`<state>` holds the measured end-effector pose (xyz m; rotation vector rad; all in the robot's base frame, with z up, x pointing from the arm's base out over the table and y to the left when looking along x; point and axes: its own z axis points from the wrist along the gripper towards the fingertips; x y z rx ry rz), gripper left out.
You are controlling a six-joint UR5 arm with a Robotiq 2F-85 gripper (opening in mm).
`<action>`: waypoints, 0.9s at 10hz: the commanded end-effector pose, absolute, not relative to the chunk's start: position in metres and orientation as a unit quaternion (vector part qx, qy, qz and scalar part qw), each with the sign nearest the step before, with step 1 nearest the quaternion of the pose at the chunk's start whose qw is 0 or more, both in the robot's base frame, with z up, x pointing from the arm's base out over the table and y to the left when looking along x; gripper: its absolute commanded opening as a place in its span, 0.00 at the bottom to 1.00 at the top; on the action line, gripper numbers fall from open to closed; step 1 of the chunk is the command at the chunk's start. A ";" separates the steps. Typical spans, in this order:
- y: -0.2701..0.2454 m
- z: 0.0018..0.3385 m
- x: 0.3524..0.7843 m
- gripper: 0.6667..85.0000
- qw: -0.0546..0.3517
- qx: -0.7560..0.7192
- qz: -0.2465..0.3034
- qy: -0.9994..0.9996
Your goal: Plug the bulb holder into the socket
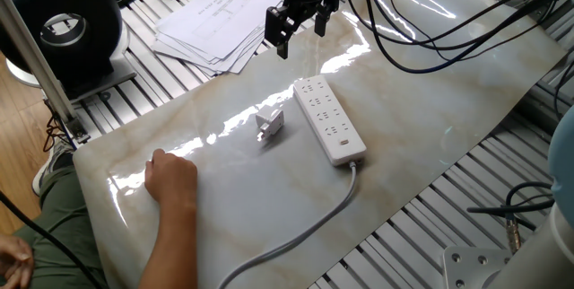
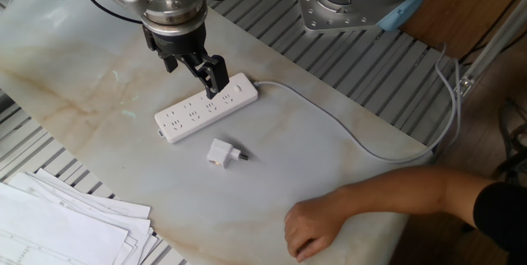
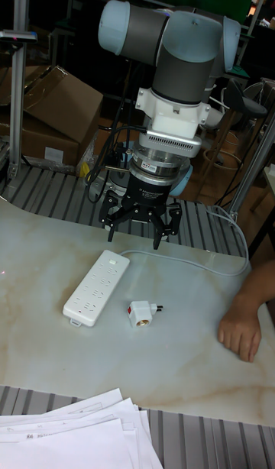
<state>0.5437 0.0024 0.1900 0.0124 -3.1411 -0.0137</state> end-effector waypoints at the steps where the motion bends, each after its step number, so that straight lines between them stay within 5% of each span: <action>1: 0.037 0.192 0.539 0.01 0.012 -0.047 -0.065 -0.997; 9: 0.032 0.188 0.542 0.01 0.002 -0.045 -0.056 -0.997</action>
